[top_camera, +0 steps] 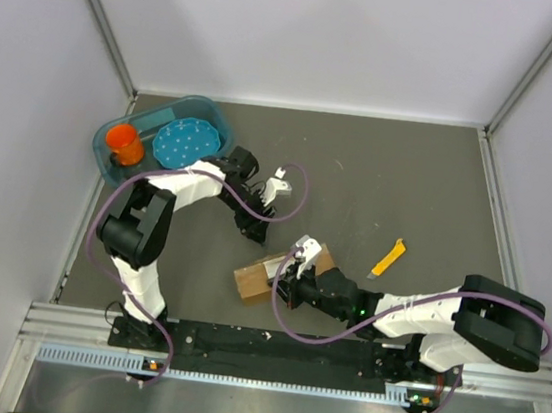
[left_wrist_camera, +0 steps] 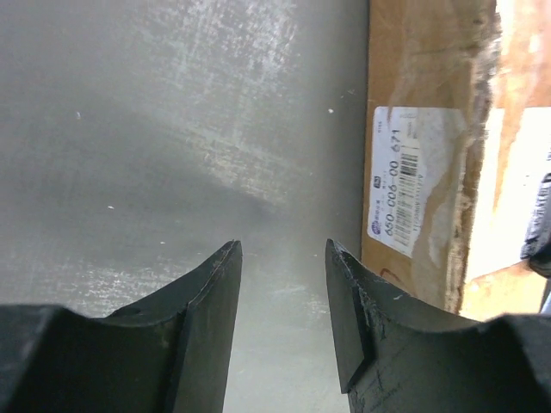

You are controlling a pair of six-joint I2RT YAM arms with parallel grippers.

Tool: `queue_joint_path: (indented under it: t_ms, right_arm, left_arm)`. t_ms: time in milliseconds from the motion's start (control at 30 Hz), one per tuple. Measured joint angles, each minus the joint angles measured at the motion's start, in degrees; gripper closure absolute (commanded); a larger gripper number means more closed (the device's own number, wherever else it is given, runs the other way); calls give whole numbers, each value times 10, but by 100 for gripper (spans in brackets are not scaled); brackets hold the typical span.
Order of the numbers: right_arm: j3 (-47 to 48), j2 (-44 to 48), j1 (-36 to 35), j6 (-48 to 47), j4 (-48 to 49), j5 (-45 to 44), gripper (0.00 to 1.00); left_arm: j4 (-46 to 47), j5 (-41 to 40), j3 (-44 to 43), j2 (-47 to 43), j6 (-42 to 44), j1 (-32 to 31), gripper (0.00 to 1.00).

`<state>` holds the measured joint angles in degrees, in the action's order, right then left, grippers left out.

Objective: Unpack the express box
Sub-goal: Open the express box at the center of the board.

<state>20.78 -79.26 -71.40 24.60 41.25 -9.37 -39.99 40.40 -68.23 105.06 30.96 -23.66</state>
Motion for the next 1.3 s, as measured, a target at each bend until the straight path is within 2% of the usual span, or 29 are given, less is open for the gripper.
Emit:
queue_joint_path:
  t_ms: [400,600,900,1300]
  right_arm:
    - [0,0,0,0,0,0,100]
    - [0,0,0,0,0,0,100]
    - [0,0,0,0,-1,0,100]
    - [4,-1,0,0,-5,2,100]
  left_arm:
    - [-52,87,-52,-42,-7,-15,52]
    - [-55,81,-28,-42,-5,-40,52]
    - [-69,67,-25,-40,20,-40,56]
    - [-103,82,-26,-20,55,-40,52]
